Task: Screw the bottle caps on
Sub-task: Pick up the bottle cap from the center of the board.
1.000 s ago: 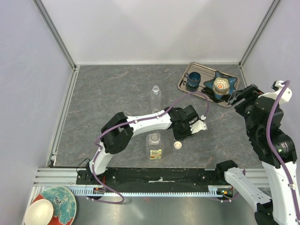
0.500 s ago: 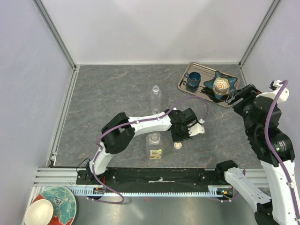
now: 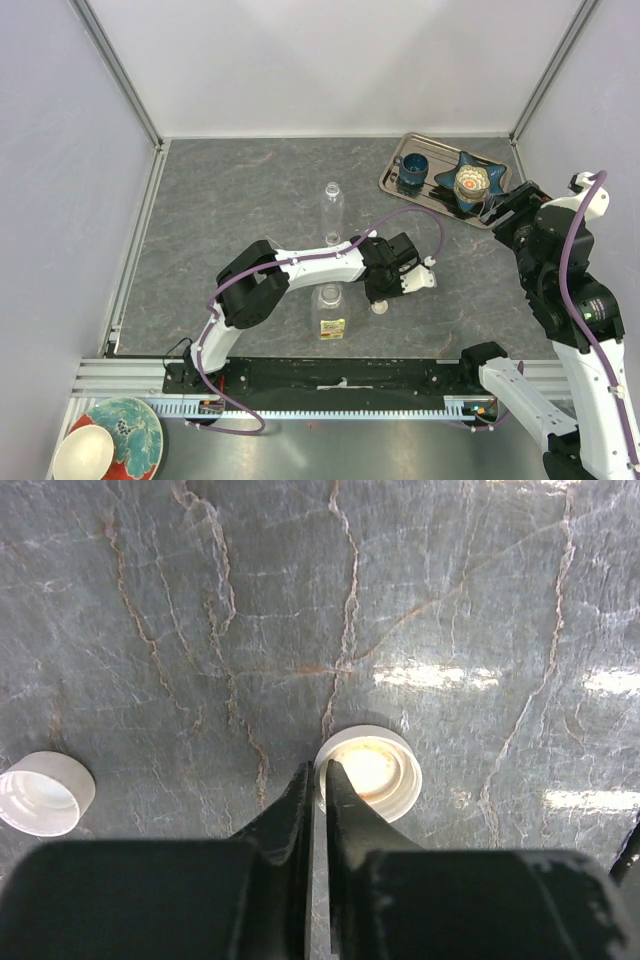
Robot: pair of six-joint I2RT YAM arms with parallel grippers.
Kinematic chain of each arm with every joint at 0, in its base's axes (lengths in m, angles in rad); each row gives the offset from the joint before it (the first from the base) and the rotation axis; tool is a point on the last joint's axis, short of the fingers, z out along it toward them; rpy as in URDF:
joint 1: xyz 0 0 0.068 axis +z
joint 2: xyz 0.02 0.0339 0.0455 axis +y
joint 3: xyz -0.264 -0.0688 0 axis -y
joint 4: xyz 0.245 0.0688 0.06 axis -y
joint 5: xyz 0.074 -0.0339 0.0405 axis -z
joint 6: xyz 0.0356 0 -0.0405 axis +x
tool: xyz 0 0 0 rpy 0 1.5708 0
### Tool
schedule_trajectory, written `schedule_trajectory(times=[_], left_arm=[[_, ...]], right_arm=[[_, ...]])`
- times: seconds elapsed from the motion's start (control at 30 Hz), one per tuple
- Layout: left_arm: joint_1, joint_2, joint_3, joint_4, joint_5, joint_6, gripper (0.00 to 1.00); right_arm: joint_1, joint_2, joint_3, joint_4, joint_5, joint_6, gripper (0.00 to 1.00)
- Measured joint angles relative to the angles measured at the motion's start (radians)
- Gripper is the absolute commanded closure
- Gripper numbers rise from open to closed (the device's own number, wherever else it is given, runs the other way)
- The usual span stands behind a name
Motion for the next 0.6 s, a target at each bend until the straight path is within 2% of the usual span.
schedule_trajectory(times=[0.03, 0.4, 0.6], left_arm=[[0.000, 0.000, 0.000, 0.006, 0.000, 0.003, 0.98], [0.000, -0.001, -0.002, 0.037, -0.009, 0.003, 0.98], [-0.002, -0.061, -0.002, 0.035, -0.138, 0.004, 0.98]], right_arm=[[0.000, -0.001, -0.002, 0.000, -0.001, 0.000, 0.28], [0.000, -0.003, -0.004, 0.006, -0.001, 0.006, 0.28], [0.000, 0.013, 0.030, 0.007, 0.001, 0.024, 0.26]])
